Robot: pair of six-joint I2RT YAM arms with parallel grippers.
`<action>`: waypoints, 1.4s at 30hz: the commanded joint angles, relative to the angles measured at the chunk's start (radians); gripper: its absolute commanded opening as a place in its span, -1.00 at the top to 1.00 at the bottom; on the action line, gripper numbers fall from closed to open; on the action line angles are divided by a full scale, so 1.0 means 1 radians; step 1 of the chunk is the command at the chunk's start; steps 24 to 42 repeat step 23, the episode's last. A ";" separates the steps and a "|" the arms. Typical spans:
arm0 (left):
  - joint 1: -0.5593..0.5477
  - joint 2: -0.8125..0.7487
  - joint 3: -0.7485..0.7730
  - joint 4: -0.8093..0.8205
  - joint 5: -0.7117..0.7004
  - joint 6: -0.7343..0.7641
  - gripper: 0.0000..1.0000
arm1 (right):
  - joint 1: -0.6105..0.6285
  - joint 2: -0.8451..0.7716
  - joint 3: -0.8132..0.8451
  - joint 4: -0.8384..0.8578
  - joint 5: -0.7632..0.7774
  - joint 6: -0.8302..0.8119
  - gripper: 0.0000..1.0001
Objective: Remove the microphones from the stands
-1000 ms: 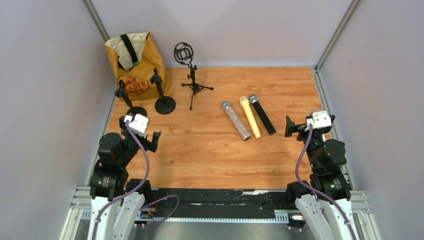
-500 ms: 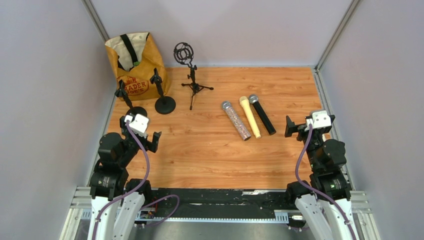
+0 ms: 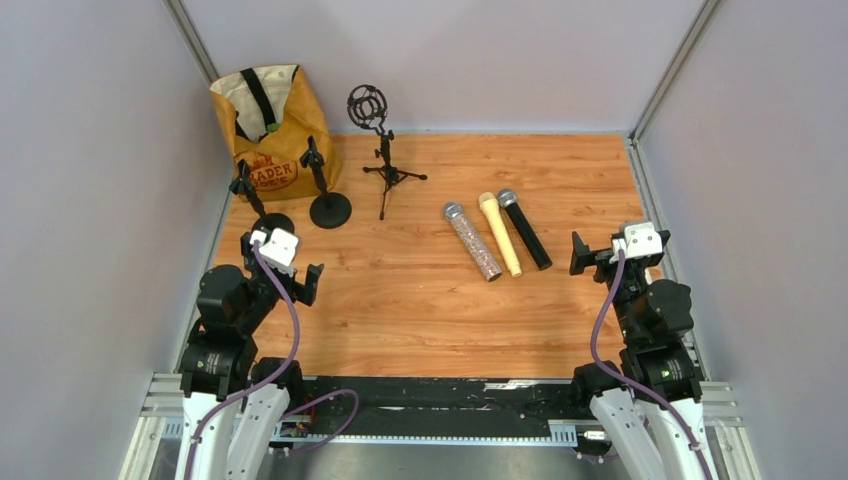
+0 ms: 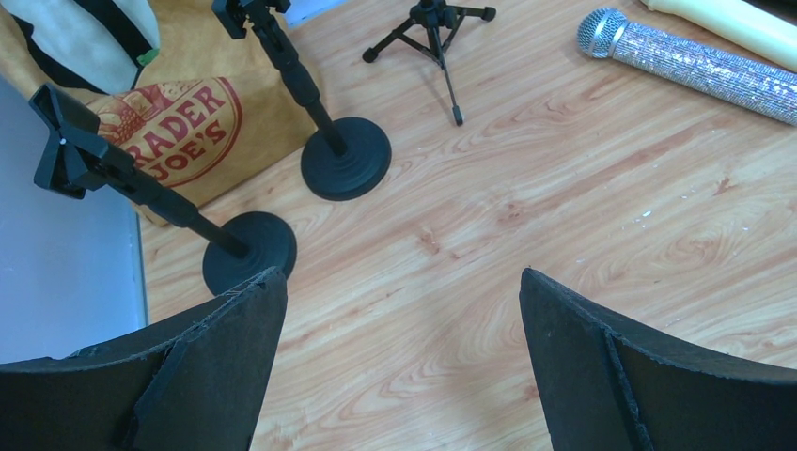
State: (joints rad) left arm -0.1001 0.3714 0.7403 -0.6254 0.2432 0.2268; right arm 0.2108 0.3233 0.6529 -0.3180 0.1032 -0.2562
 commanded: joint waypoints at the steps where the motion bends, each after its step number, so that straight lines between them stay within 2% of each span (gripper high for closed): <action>1: 0.007 0.000 -0.002 0.000 0.015 0.017 -1.00 | 0.004 -0.012 -0.006 0.000 -0.003 -0.006 -1.00; 42: 0.007 0.000 -0.002 -0.002 0.019 0.019 -1.00 | 0.004 -0.017 0.001 0.000 0.012 -0.005 -1.00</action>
